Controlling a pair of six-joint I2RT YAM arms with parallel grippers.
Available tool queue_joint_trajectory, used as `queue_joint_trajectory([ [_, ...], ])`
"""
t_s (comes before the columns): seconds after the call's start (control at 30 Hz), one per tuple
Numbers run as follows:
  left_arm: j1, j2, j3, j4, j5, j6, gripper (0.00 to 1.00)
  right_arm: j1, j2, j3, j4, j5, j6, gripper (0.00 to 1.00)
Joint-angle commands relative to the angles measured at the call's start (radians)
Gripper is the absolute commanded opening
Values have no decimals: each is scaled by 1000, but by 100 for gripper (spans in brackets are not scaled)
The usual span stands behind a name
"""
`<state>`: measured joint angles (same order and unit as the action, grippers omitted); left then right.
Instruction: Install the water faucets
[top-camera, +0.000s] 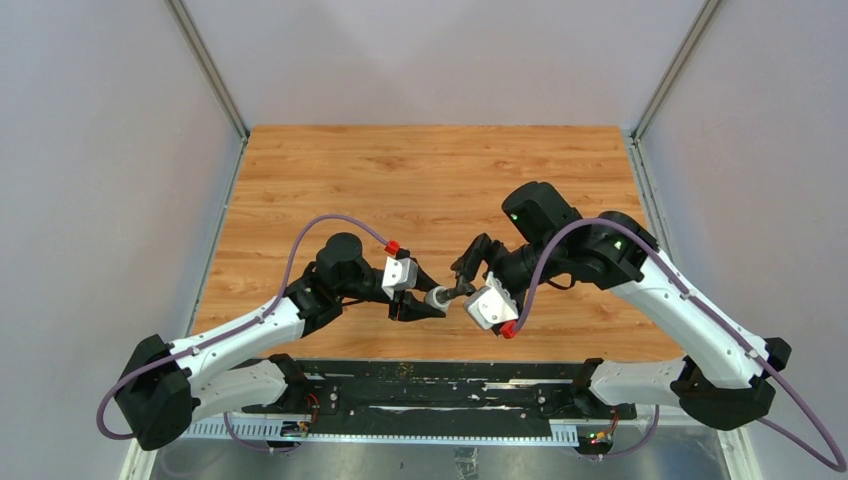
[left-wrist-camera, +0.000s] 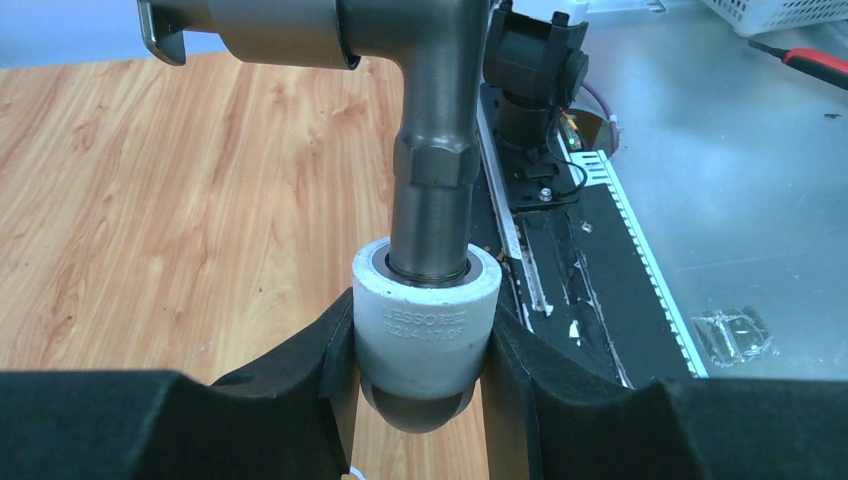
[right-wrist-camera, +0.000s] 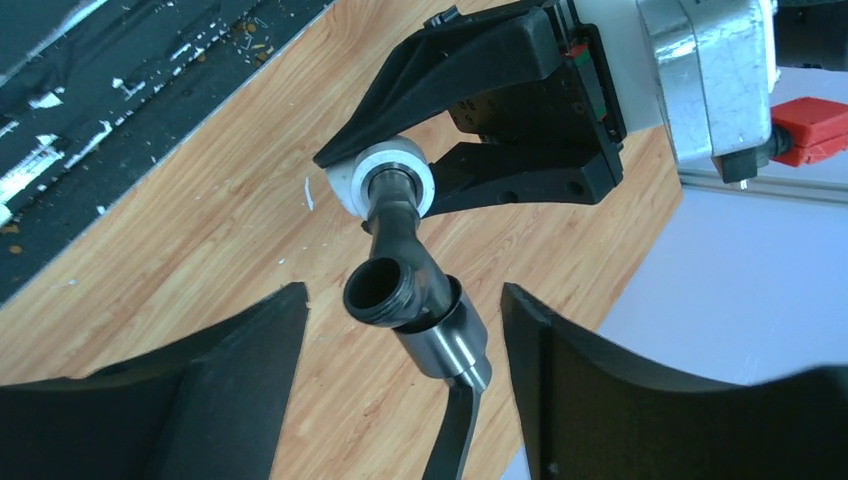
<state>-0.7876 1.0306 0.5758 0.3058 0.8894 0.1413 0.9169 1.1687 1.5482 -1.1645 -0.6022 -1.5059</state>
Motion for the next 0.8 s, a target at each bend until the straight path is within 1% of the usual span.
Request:
queue_joint_trajectory([
  [0.0,4,-2,37,56,36,-14,0,16,25,5,4,3,0,70],
  [0.07,3,-4,37,56,36,-16,0,16,33,10,6,13,6,59],
  [0.23,4,-12,38,58,8,-23,0,20,47,10,9,21,21,37],
  [0.3,4,-19,37,57,-29,-28,0,20,52,13,12,25,37,25],
  [0.33,3,-22,36,56,-50,-29,0,20,54,13,14,29,47,16],
  [0.37,3,-29,36,56,-76,-32,0,20,57,13,16,32,60,11],
  [0.4,4,-34,36,56,-102,-32,0,20,59,12,18,34,72,2],
  [0.43,3,-41,36,52,-133,-31,0,20,62,9,26,37,95,0],
  [0.47,3,-49,36,52,-175,-34,0,20,65,8,42,47,136,0],
  [0.53,3,-67,37,45,-258,-32,0,19,71,9,87,79,266,0],
  [0.6,1,-92,32,39,-347,-21,0,20,83,17,156,139,466,0],
  [0.7,-11,-124,27,31,-517,5,0,19,108,22,265,293,781,0],
  [0.77,-22,-129,25,30,-629,31,0,17,122,7,320,380,947,0],
])
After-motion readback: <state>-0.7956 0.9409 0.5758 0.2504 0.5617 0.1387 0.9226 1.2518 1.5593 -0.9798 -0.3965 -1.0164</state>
